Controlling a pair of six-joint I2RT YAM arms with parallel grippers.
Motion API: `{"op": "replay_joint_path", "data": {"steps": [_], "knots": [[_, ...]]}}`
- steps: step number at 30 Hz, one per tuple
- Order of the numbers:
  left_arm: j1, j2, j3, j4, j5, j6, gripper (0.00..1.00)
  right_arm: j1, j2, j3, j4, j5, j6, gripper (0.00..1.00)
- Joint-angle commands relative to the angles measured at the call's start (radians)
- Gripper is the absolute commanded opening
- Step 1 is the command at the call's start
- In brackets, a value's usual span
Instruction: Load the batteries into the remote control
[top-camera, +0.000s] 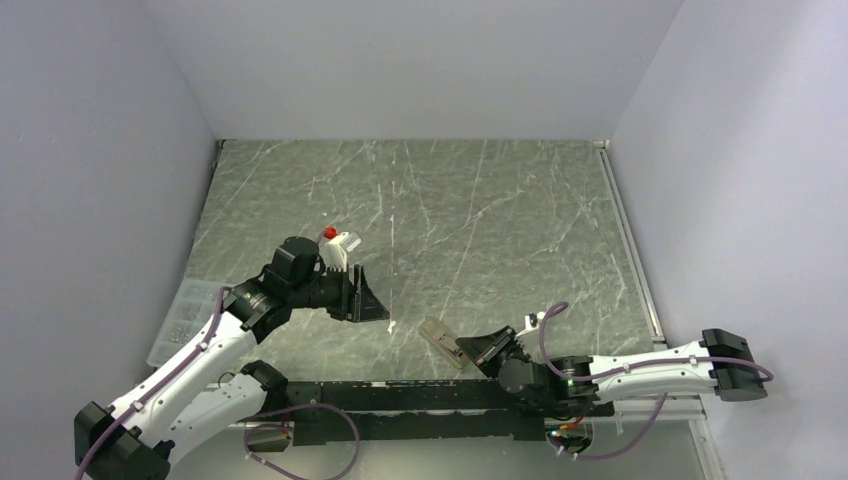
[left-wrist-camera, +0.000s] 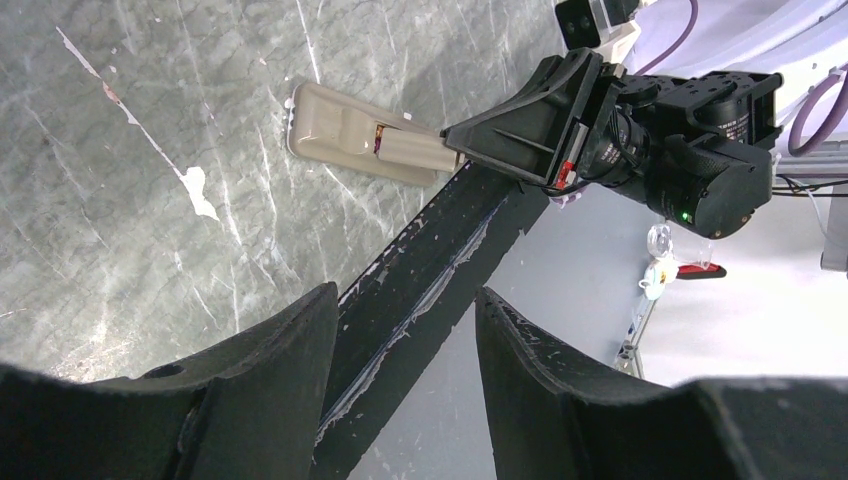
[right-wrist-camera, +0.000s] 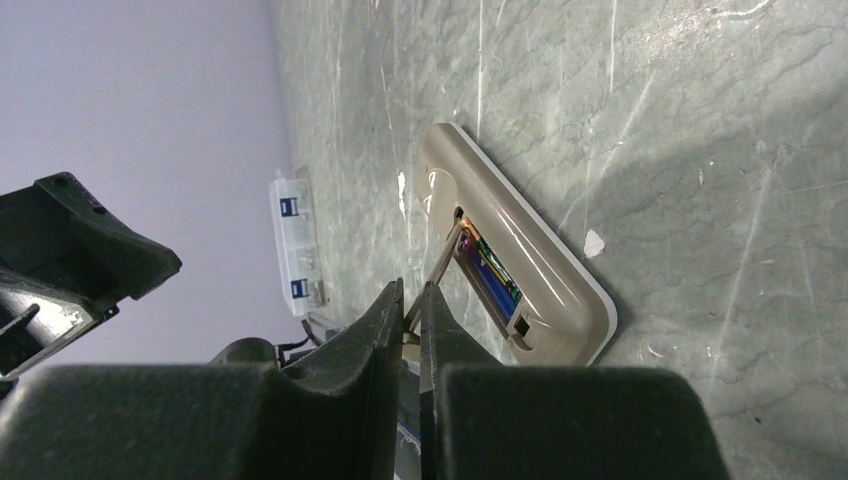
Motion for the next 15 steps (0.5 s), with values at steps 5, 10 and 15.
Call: {"op": "replay_joint_path", "data": {"steps": [5,10,15], "knots": [[0.005,-0.014,-0.011,0.035,0.024,0.012,0.58,0.035,0.003,0.005,0.043,0.089,-0.006,0.00],[0.005,-0.014,-0.012,0.039,0.024,0.010,0.58,0.051,-0.005,0.010,0.045,0.112,-0.024,0.00],[0.005,-0.015,-0.012,0.036,0.024,0.010,0.58,0.064,0.013,0.006,0.044,0.128,-0.006,0.00]]}}
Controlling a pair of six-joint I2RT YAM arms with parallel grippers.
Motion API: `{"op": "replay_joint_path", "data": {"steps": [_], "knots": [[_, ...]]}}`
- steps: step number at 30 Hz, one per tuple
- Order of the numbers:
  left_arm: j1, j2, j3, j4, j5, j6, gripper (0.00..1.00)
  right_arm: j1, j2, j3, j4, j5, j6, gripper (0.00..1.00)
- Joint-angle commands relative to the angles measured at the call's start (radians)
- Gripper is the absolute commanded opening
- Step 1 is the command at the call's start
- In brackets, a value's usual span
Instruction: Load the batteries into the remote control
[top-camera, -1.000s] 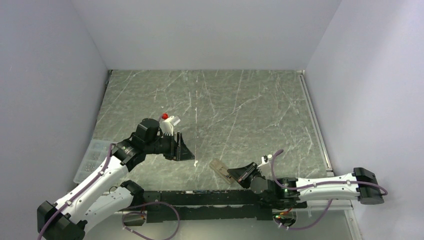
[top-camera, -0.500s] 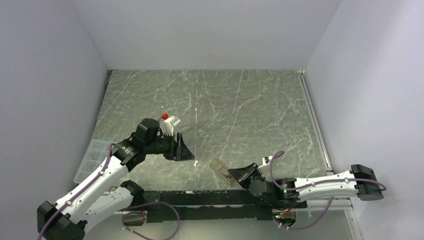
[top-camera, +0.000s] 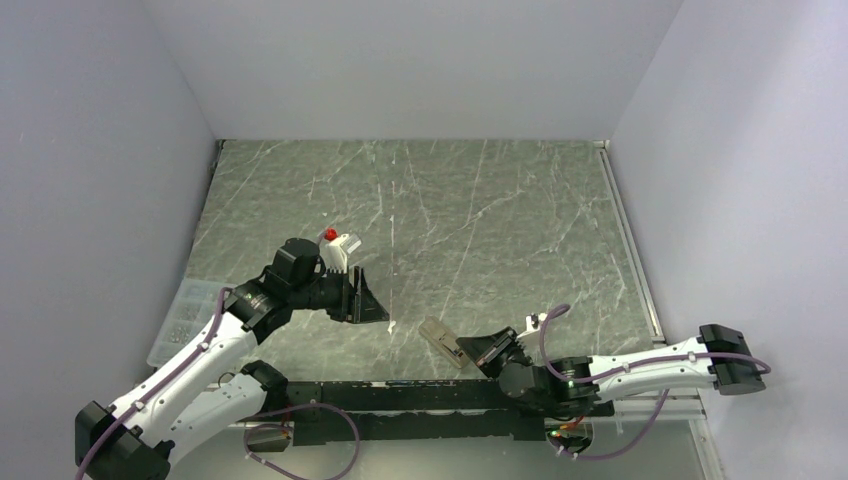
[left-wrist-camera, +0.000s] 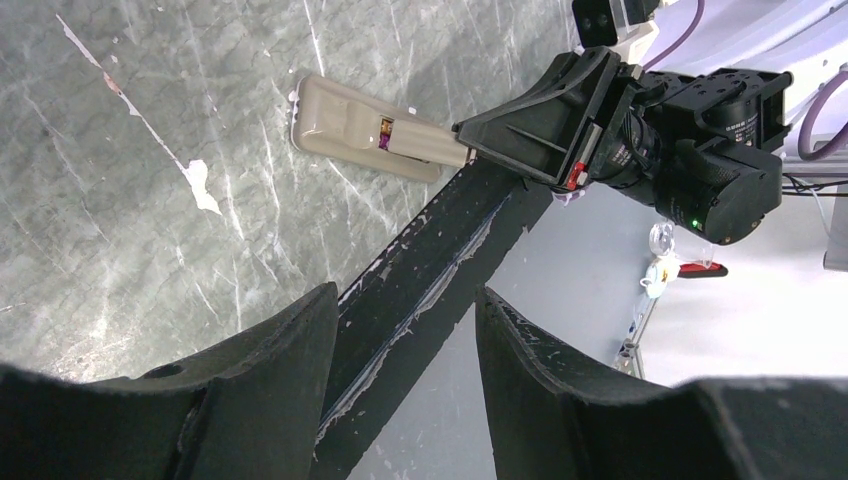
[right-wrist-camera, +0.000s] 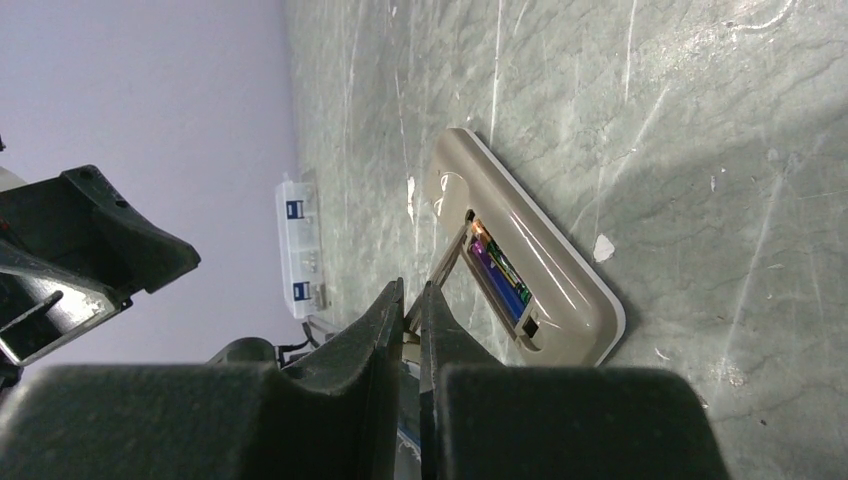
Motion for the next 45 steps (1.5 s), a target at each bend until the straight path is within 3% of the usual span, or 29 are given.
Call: {"op": "replay_joint_path", "data": {"steps": [1,45], "knots": [[0.005,-0.015,0.002,0.035,0.023,0.011,0.58,0.014,0.018,0.006,0.058,0.058,0.004,0.00],[0.005,-0.024,0.003,0.031,0.034,0.010,0.58,0.020,0.152,0.021,0.126,0.059,0.040,0.00]]}}
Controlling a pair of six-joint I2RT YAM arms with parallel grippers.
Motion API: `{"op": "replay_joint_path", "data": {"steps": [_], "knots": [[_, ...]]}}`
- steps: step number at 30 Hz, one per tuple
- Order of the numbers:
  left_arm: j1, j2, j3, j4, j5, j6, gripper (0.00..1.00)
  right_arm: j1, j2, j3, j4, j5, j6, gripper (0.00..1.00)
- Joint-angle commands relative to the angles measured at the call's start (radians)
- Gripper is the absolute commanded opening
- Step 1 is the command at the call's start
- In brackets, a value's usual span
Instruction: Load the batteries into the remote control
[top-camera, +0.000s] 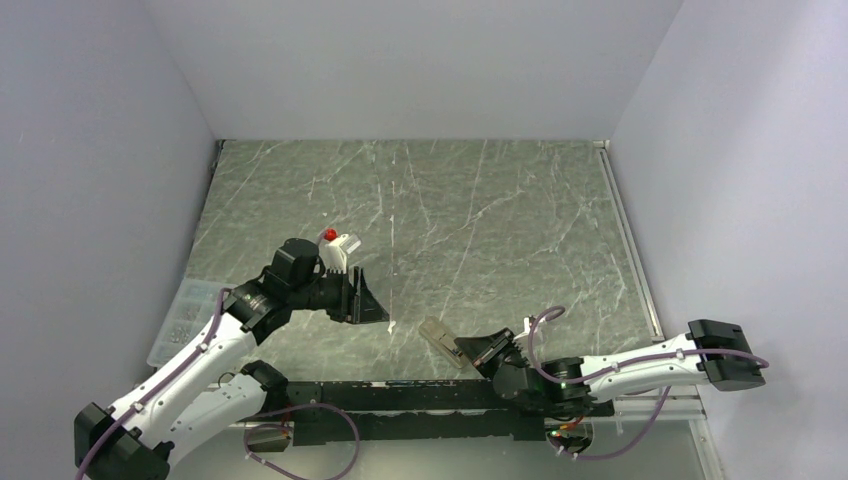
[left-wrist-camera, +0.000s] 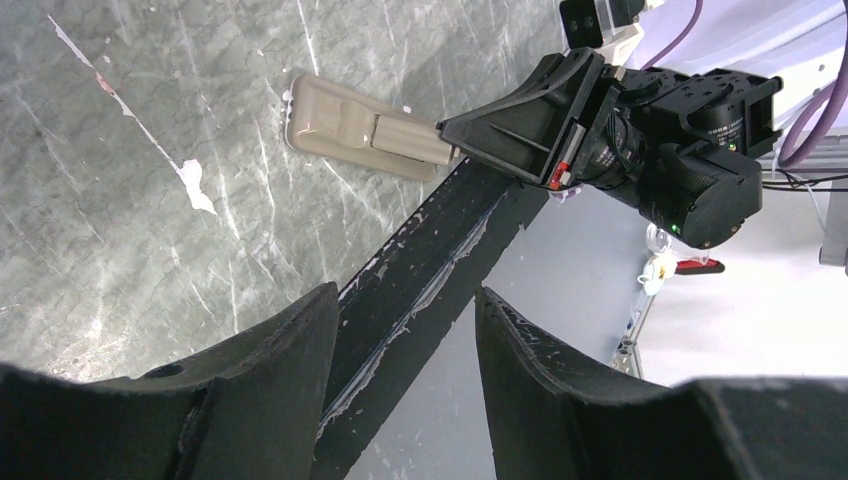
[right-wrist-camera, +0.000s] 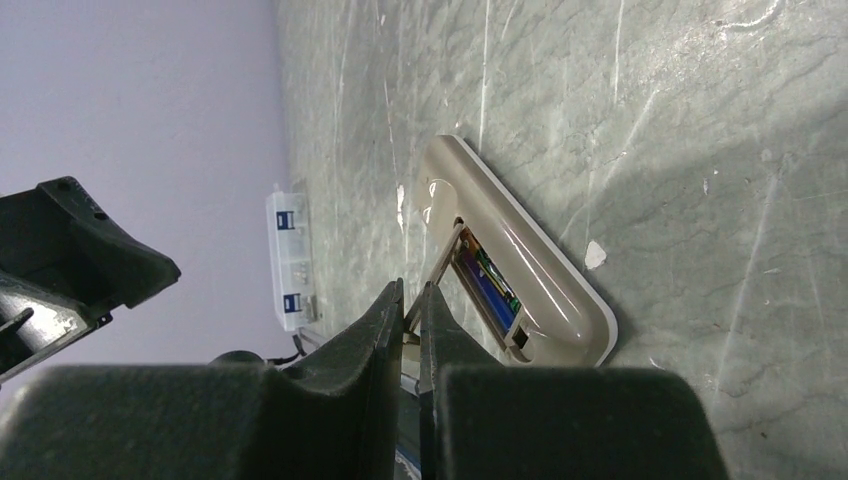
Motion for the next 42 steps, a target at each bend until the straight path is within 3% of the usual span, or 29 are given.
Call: {"op": "replay_joint_path", "data": {"steps": [1,21,28,35,42], "knots": [[0.005,-0.020,0.003,0.031,0.026,0.010,0.58,0.007,0.019,0.022,0.026,0.027,0.016,0.00],[0.005,-0.023,-0.001,0.037,0.028,0.007,0.58,0.008,0.062,0.013,0.030,0.022,0.065,0.00],[0.005,-0.023,-0.002,0.036,0.028,0.008,0.58,0.008,0.059,0.023,0.007,0.021,0.065,0.10],[0.005,-0.020,-0.001,0.034,0.030,0.007,0.58,0.008,0.059,0.031,-0.008,0.025,0.062,0.09],[0.005,-0.020,-0.002,0.037,0.028,0.006,0.58,0.009,0.056,0.044,-0.036,0.024,0.062,0.21]]}}
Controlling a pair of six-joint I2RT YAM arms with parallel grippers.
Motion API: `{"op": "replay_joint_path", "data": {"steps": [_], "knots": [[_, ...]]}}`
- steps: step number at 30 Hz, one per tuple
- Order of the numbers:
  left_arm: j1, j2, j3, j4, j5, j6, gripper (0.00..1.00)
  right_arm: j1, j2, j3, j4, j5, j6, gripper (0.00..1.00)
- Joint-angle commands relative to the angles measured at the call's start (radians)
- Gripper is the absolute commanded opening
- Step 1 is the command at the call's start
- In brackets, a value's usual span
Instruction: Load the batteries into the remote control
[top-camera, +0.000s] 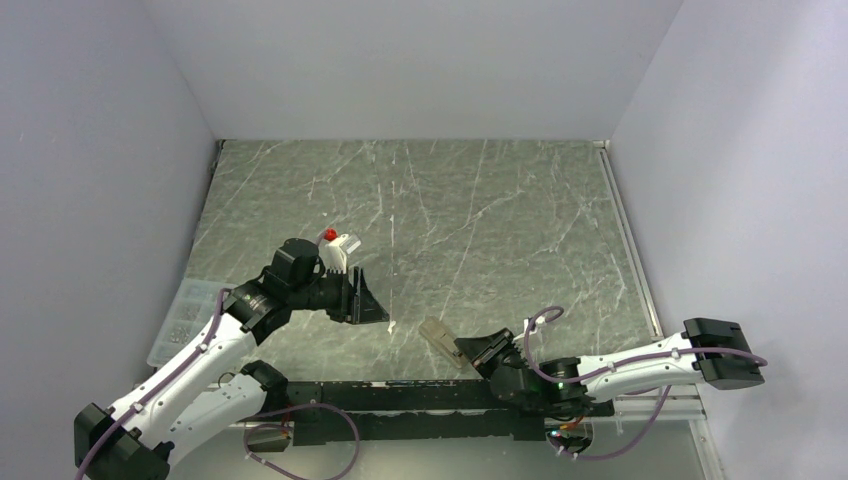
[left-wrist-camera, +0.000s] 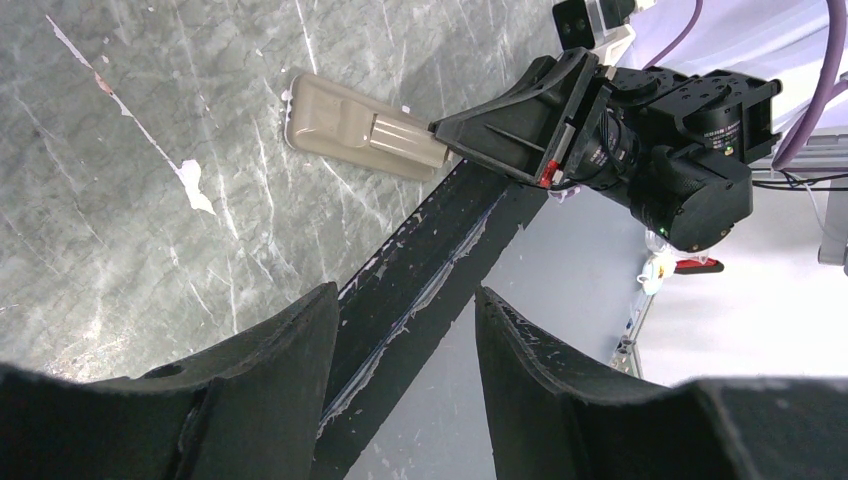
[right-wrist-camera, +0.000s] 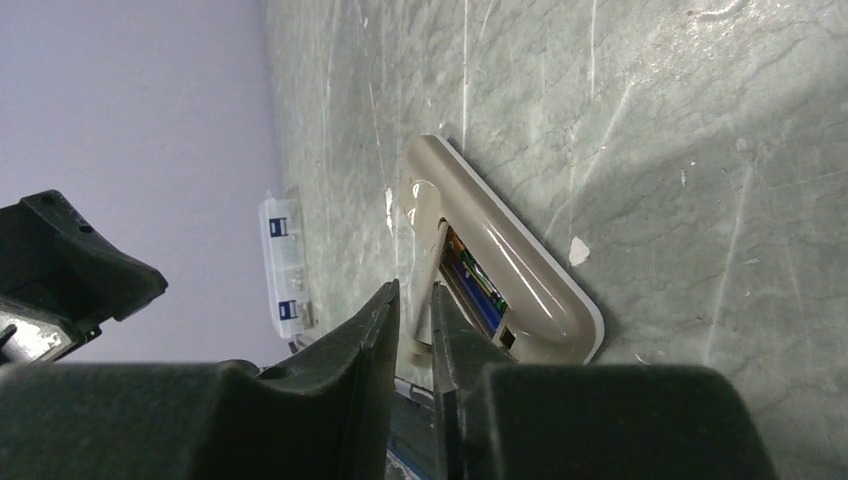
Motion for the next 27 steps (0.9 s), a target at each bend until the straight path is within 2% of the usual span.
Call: {"op": "replay_joint_path", "data": {"steps": [1,8,19,27], "knots": [[0.005,-0.015,-0.002,0.038,0.026,0.006,0.58,0.007,0.001,0.039,-0.044,0.023,0.005,0.23],[0.005,-0.013,-0.002,0.037,0.029,0.008,0.58,0.009,-0.004,0.054,-0.074,0.024,0.004,0.30],[0.005,-0.012,0.003,0.032,0.029,0.009,0.58,0.019,-0.023,0.086,-0.163,0.044,0.007,0.33],[0.005,-0.012,0.003,0.030,0.028,0.009,0.58,0.021,-0.027,0.090,-0.163,0.055,-0.008,0.33]]}}
